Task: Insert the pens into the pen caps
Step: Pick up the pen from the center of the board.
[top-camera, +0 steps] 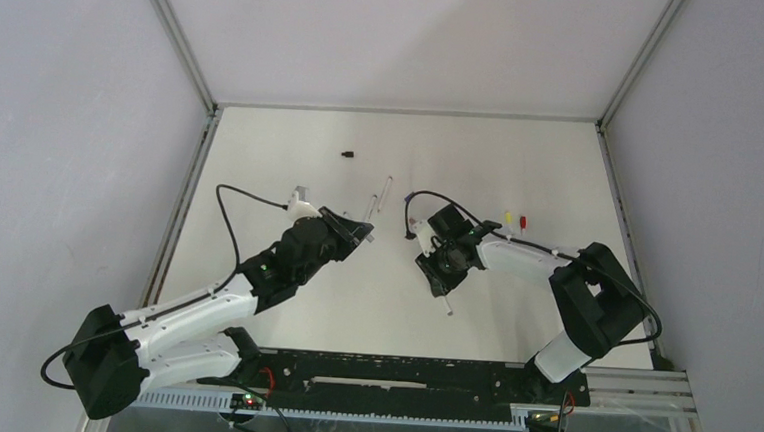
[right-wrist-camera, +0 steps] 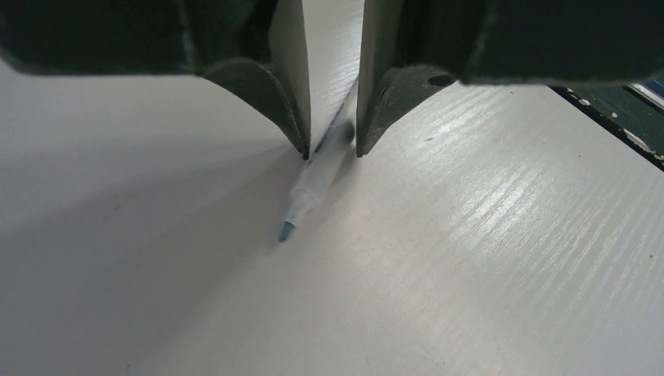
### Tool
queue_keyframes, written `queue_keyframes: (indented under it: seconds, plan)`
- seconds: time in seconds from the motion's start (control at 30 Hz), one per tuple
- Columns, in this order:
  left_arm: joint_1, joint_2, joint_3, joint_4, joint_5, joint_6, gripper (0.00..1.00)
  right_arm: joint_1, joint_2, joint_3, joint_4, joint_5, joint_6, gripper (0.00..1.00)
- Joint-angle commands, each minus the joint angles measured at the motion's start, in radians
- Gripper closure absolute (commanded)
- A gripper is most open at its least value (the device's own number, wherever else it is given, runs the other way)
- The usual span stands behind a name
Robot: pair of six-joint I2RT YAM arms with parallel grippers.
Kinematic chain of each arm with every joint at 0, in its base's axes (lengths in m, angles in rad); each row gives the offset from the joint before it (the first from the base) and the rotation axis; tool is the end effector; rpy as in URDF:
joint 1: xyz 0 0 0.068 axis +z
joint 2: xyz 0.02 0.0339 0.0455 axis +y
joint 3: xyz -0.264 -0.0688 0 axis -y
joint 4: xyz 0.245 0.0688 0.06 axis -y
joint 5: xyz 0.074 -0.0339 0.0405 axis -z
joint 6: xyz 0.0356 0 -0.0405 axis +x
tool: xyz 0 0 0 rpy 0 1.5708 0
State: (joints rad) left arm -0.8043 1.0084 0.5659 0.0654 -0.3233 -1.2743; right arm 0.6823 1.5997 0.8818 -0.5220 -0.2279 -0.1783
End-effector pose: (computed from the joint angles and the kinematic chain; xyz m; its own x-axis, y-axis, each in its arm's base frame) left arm 0.1653 -0.1553 0.2465 -0.5319 -0.7550 -0.3835 -0.1046 0.5080 -0.8550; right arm 0.2176 0.1872 0.1586 -0.6033 -0.7128 -0.3576 -0.7908 0.5927 0.1527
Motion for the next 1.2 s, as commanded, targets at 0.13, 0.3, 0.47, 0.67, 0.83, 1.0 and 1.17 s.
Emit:
queue_keyframes:
  seconds: [0.13,0.3,0.47,0.67,0.83,1.0,1.17]
  plan:
    - [0.006,-0.005,-0.01,0.031,-0.023,0.032,1.0,0.039,0.058,0.062,-0.054,0.084,-0.097,0.91]
    - [0.007,-0.011,-0.009,0.03,-0.034,0.04,1.0,0.032,0.113,0.15,-0.004,0.153,-0.18,0.93]
    - [0.007,-0.032,-0.016,0.018,-0.05,0.046,1.0,0.021,0.207,0.262,-0.019,0.118,-0.22,0.86]
    - [0.007,-0.086,-0.048,0.011,-0.077,0.039,1.0,-0.01,0.227,0.29,-0.091,0.037,-0.214,0.62]
    - [0.006,-0.111,-0.065,0.018,-0.086,0.04,1.0,-0.09,0.155,0.24,-0.111,-0.03,-0.229,0.59]
    - [0.005,-0.09,-0.069,0.062,-0.064,0.04,1.0,-0.102,0.093,0.133,-0.057,-0.019,-0.241,0.59]
    - [0.005,-0.057,-0.07,0.106,-0.026,0.034,1.0,-0.067,0.115,0.105,-0.011,0.019,-0.238,0.59]
